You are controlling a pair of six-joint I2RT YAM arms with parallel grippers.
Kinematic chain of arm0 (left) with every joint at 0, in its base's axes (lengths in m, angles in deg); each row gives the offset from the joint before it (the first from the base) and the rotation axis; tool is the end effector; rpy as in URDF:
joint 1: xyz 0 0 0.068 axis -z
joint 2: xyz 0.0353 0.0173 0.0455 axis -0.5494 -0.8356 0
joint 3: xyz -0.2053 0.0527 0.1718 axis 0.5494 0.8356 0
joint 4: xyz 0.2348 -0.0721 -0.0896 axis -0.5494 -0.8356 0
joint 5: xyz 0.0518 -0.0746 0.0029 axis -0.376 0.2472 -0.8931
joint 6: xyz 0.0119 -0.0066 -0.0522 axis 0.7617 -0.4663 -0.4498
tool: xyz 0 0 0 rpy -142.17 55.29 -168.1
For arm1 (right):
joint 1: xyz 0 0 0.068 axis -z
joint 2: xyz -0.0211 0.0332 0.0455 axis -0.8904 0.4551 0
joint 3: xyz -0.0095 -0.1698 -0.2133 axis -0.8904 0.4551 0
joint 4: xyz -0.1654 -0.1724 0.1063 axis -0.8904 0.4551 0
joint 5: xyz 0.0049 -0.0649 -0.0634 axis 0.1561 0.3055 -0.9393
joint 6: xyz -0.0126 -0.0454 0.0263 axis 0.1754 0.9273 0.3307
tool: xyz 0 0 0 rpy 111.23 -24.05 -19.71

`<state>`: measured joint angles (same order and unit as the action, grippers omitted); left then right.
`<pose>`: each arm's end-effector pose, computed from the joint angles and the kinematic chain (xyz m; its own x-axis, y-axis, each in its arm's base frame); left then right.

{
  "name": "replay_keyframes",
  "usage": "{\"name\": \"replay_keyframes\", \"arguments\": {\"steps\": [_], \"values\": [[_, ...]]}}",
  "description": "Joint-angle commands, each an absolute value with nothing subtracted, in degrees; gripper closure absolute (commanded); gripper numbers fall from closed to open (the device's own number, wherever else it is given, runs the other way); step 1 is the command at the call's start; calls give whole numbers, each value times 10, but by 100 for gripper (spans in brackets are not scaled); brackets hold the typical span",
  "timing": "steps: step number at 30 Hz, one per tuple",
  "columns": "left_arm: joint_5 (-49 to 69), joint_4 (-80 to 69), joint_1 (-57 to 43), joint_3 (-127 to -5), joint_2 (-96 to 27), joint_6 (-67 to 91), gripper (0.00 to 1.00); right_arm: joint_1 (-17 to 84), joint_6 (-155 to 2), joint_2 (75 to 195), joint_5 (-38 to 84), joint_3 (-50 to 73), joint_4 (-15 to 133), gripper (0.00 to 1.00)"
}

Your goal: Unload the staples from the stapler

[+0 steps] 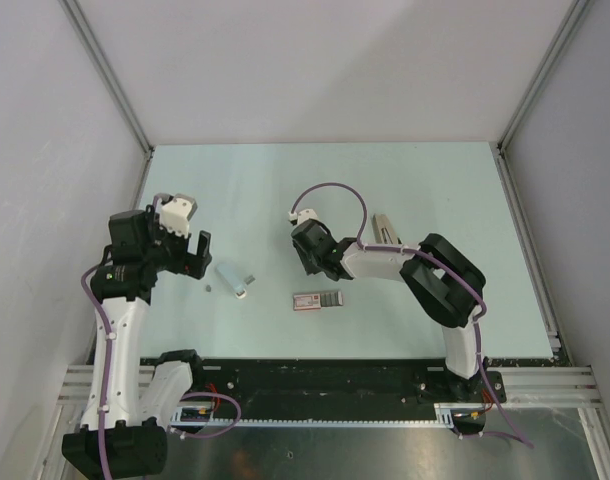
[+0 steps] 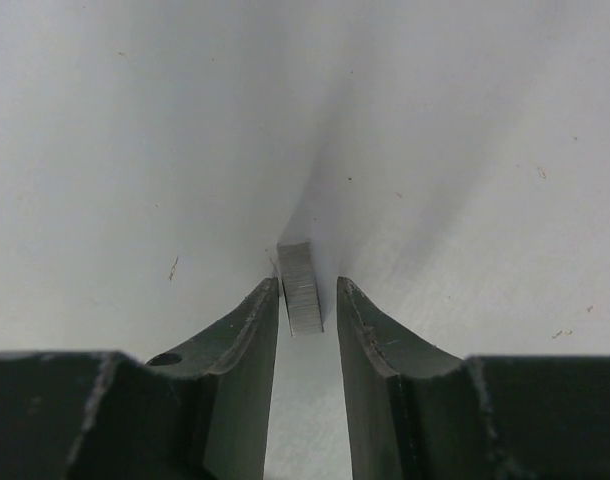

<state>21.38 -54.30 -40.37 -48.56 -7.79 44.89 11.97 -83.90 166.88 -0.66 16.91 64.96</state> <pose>0.1640 0.0081 0.3275 -0.5484 0.2727 -0.7905 0.3611 0.9299 0.0703 0.2695 0.3166 0.1541 -0.6112 -0.3862 -0.6909 -0.4986 0.8658 -0.0428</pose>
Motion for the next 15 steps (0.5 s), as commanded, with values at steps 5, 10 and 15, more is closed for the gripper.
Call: {"name": "replay_keyframes", "arguments": {"steps": [5,10,15], "values": [[227,-541,-409,-481,-75,451,0,125,-841,1697,7,156,645,69],[227,-542,-409,-483,-75,450,0,129,-844,1700,14,153,641,69],[227,-542,-408,-481,-74,449,1,131,-848,1700,14,152,649,78]]}}
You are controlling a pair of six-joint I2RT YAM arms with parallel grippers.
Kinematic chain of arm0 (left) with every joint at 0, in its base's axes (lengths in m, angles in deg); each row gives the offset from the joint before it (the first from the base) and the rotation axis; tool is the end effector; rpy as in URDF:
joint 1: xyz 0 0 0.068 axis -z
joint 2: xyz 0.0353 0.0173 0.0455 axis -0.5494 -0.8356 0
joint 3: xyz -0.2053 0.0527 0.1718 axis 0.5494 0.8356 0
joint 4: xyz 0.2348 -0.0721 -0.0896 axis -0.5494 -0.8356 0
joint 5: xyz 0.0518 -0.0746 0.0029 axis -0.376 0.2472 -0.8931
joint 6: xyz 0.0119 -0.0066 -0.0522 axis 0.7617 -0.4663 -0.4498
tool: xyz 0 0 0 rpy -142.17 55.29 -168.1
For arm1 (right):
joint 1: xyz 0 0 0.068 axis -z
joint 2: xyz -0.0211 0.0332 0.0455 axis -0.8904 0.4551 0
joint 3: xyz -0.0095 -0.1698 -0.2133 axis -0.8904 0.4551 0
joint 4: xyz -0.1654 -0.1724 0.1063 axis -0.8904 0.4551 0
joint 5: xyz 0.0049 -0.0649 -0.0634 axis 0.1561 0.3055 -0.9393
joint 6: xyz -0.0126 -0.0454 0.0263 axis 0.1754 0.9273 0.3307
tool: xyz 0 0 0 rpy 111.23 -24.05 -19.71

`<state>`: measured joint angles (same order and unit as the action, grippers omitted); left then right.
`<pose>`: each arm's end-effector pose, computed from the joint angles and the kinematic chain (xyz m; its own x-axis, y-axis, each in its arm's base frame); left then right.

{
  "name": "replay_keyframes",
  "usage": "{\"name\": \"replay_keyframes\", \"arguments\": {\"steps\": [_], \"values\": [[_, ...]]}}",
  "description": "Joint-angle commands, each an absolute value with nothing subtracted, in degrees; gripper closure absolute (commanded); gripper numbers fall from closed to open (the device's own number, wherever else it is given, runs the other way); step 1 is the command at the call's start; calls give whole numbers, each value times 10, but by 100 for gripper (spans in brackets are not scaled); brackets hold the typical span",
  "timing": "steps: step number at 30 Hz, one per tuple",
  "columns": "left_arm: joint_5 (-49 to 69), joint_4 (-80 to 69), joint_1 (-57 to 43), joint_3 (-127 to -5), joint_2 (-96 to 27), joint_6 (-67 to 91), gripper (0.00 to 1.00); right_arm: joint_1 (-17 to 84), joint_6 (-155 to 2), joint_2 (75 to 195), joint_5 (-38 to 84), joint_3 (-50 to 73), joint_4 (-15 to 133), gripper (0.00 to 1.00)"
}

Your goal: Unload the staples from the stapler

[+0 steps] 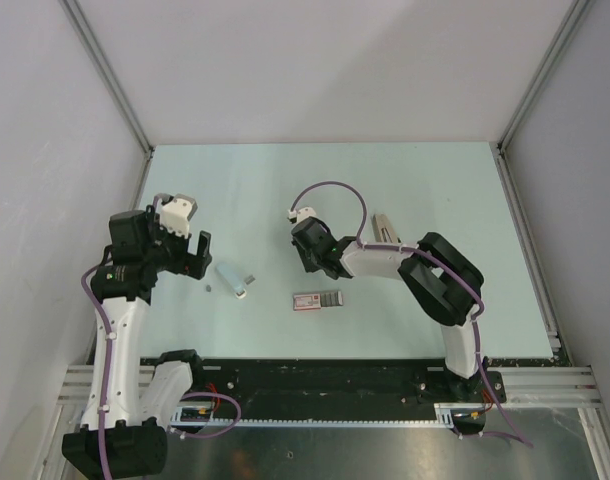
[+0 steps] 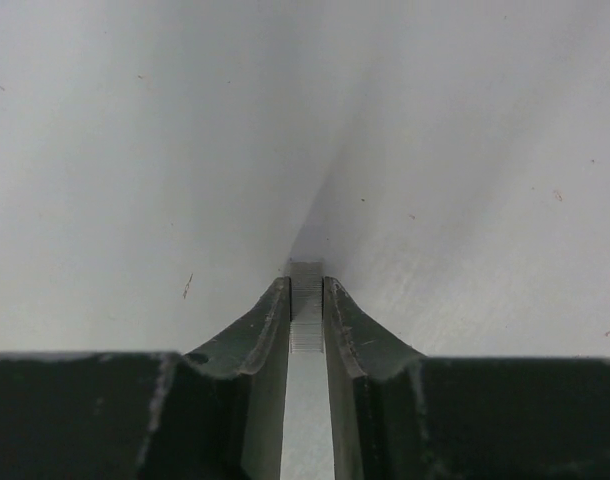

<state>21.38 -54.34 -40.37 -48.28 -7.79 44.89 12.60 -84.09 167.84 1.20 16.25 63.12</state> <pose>0.1640 0.0081 0.3259 -0.5528 0.2721 -0.7876 0.3614 0.9299 0.0676 0.2757 0.3188 0.1529 -0.6099 -0.3647 -0.7035 -0.5059 0.8625 -0.0086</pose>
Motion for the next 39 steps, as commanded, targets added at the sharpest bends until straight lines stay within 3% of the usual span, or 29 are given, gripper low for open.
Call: {"name": "replay_keyframes", "arguments": {"steps": [1,9,18,25,30,39], "values": [[227,-541,-409,-481,-74,449,1,131,-849,1699,13,153,652,81],[226,-542,-409,-481,-68,452,0,130,-865,1646,-33,153,696,99],[225,-541,-409,-481,-63,456,1,90,-998,1540,-86,172,796,100],[223,-542,-409,-480,-60,456,1,4,-1179,1539,-205,182,894,100],[220,-542,-409,-481,-54,458,1,-54,-1210,1529,-269,191,900,100],[218,-542,-409,-481,-49,456,1,-58,-1213,1526,-248,206,886,100]]}}
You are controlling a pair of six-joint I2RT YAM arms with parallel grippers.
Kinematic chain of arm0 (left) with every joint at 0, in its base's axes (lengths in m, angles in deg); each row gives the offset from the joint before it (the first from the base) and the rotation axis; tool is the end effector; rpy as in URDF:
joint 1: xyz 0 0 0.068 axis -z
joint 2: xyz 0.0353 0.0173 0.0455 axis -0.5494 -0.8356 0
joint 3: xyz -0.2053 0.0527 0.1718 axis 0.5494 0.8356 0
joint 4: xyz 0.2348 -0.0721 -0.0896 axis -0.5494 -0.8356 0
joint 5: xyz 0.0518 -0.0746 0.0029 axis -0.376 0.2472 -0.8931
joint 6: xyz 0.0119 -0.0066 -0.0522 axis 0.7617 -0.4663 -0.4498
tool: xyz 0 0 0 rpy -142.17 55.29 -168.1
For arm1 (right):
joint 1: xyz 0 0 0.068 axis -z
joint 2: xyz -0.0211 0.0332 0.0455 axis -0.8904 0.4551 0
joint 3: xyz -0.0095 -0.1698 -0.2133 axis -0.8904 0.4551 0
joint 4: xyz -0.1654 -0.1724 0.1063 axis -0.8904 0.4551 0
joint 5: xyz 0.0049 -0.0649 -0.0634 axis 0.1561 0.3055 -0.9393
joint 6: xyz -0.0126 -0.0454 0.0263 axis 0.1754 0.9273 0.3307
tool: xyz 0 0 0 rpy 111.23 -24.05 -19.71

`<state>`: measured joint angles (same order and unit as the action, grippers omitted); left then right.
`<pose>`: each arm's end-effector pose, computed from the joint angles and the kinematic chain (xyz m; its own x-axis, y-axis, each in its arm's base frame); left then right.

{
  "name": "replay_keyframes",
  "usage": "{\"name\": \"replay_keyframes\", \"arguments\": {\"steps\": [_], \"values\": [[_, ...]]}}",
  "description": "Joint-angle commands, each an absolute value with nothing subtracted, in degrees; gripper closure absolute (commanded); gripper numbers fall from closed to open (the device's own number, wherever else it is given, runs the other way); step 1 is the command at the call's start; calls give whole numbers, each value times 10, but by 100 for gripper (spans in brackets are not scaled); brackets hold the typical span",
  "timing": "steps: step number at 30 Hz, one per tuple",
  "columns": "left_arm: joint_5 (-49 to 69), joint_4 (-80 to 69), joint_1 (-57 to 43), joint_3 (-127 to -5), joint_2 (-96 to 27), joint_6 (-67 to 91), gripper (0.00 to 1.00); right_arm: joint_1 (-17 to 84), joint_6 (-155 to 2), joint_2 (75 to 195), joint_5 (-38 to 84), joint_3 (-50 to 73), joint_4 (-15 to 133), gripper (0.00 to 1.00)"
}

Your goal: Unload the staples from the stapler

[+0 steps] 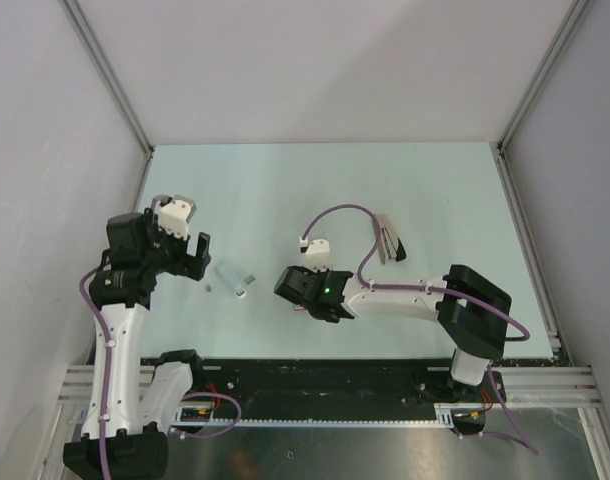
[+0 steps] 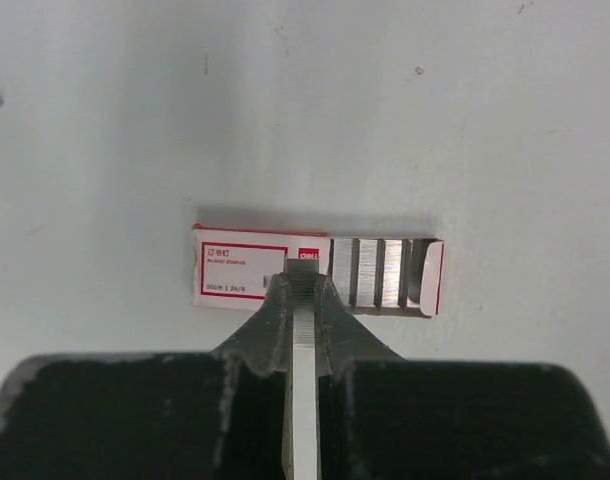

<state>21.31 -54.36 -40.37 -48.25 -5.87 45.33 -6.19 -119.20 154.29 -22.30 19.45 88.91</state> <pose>0.1569 0.0073 0.3304 -0.5246 0.2826 -0.8031 0.3622 0.9278 0.0899 0.1464 0.3226 0.2018 -0.6903 -0.1286 -0.7120 -0.1773 0.9841 -0.0058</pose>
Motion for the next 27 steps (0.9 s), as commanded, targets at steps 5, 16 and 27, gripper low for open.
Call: {"name": "replay_keyframes", "arguments": {"steps": [5,16,27], "values": [[219,-542,-409,-481,-52,454,0,-38,-1206,1506,-213,240,856,100],[221,-542,-409,-482,-55,453,1,-21,-1192,1505,-178,258,835,100],[221,-542,-409,-481,-56,454,1,-8,-1197,1522,-149,258,841,100]]}}
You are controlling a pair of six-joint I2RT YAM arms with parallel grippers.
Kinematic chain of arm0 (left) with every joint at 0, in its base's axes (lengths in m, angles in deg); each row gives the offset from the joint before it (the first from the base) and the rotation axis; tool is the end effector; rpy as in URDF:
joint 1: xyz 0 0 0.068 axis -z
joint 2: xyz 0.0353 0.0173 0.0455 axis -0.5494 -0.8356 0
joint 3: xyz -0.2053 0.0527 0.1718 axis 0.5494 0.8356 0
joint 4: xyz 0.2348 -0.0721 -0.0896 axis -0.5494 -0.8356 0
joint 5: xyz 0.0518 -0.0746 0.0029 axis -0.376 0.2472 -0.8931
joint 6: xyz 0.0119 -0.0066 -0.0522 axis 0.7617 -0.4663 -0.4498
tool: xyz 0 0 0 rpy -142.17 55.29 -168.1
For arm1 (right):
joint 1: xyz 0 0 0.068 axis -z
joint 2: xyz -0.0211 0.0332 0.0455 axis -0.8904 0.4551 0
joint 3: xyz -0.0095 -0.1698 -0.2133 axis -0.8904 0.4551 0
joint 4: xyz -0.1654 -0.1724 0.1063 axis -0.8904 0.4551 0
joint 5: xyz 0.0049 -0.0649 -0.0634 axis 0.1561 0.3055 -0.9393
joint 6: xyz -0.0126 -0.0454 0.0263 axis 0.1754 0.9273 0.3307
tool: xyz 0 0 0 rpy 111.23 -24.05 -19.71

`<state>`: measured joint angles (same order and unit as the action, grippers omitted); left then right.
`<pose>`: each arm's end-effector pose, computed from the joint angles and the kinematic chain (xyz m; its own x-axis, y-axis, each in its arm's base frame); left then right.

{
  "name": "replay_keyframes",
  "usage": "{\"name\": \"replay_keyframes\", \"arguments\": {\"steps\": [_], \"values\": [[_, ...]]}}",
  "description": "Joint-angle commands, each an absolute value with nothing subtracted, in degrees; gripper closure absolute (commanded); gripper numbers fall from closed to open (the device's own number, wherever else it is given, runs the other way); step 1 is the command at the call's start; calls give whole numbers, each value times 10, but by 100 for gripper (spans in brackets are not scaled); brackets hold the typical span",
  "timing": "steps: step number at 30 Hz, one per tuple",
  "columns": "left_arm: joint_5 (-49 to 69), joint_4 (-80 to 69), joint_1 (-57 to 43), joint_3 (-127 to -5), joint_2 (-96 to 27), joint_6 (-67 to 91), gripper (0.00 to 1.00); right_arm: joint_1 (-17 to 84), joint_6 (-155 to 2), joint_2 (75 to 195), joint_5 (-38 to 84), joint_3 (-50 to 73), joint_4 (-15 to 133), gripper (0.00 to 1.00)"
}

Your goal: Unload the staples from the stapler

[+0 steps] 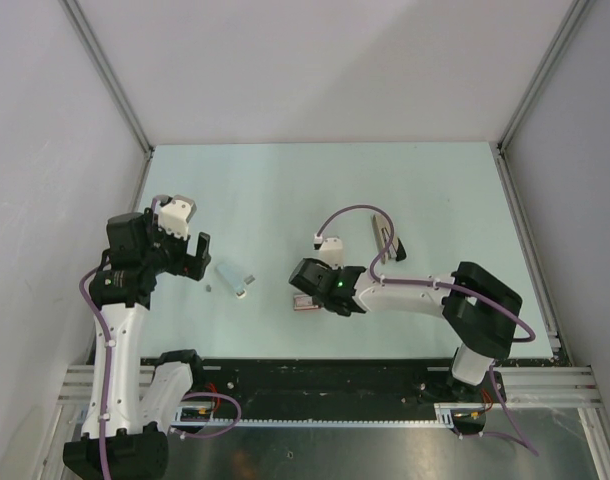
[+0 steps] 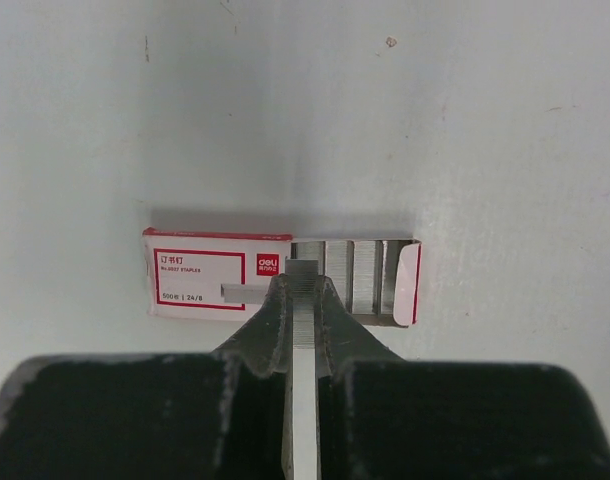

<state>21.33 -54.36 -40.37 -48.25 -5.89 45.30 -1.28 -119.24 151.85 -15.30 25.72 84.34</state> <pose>0.1569 0.0073 0.3304 -0.5249 0.2820 -0.8031 0.3622 0.9278 0.0891 0.1638 0.2972 0.1862 -0.7574 -0.0699 -0.6492 -0.1458 0.9873 0.0638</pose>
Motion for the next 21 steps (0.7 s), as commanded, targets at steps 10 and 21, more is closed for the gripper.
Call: {"name": "replay_keyframes", "arguments": {"steps": [10,21], "values": [[220,-542,-409,-481,-55,454,1,-3,-1201,1531,-133,257,848,100],[220,-542,-409,-481,-53,455,1,-3,-1202,1540,-135,258,869,100]]}}
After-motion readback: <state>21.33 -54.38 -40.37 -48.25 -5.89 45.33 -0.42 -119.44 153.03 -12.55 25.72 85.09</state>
